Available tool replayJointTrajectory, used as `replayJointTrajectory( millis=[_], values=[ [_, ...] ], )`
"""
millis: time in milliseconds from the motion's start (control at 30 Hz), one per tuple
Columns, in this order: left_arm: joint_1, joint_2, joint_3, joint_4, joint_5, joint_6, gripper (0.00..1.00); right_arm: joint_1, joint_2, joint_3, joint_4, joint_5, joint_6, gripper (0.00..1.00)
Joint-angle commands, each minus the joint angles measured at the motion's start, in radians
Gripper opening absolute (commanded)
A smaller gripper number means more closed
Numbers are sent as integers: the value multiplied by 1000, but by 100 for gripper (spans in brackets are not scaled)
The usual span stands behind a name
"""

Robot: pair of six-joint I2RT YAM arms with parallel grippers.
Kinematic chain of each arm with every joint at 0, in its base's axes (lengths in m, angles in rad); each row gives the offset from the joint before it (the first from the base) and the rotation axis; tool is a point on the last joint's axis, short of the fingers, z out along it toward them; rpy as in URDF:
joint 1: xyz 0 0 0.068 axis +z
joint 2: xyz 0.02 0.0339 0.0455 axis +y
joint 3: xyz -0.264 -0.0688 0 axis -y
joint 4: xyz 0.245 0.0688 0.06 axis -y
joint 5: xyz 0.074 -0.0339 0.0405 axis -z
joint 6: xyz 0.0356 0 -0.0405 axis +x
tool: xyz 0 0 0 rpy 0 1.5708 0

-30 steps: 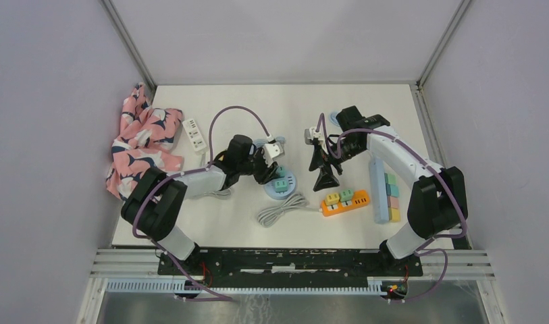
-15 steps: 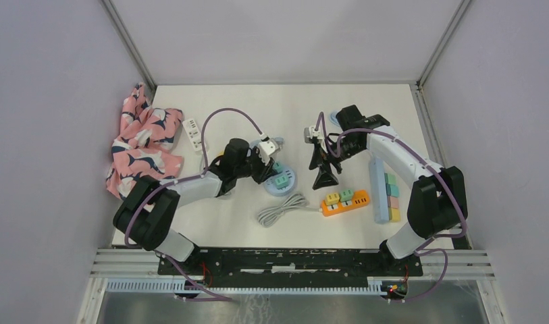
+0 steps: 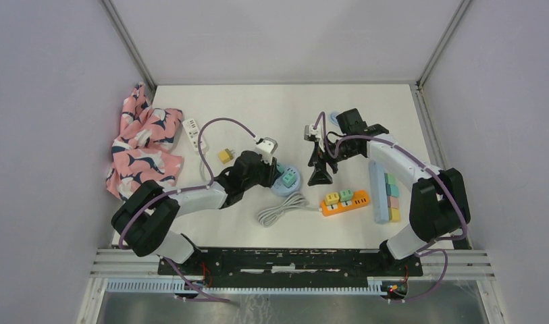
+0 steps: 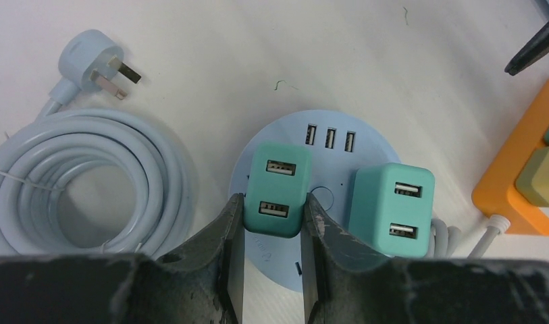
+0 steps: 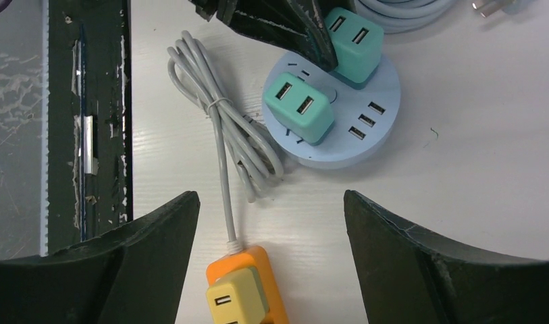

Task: Pull the plug off the socket
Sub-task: Remove the plug from the socket.

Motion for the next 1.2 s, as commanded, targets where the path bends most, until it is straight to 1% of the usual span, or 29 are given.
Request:
replayJointTrajectory(
  millis=[0,167,400,733,933,1167],
  values=[
    [-58,-29,7,95,-184,-168,3,-2,-41,-25,150,14,92,84],
    [-94,-22,19,66,-295,-263,3,-1,-41,-35,176,38,109,85],
    [-144,-8,34,44,-377,-319,3,0,-40,-35,181,45,111,85],
    [-176,0,33,40,-443,-399,3,1,-39,-38,186,48,113,85],
    [-183,-5,33,33,-456,-441,3,0,-40,-43,196,52,126,85],
    [-184,-1,56,1,-456,-498,3,23,-43,-69,286,89,227,85]
  ],
)
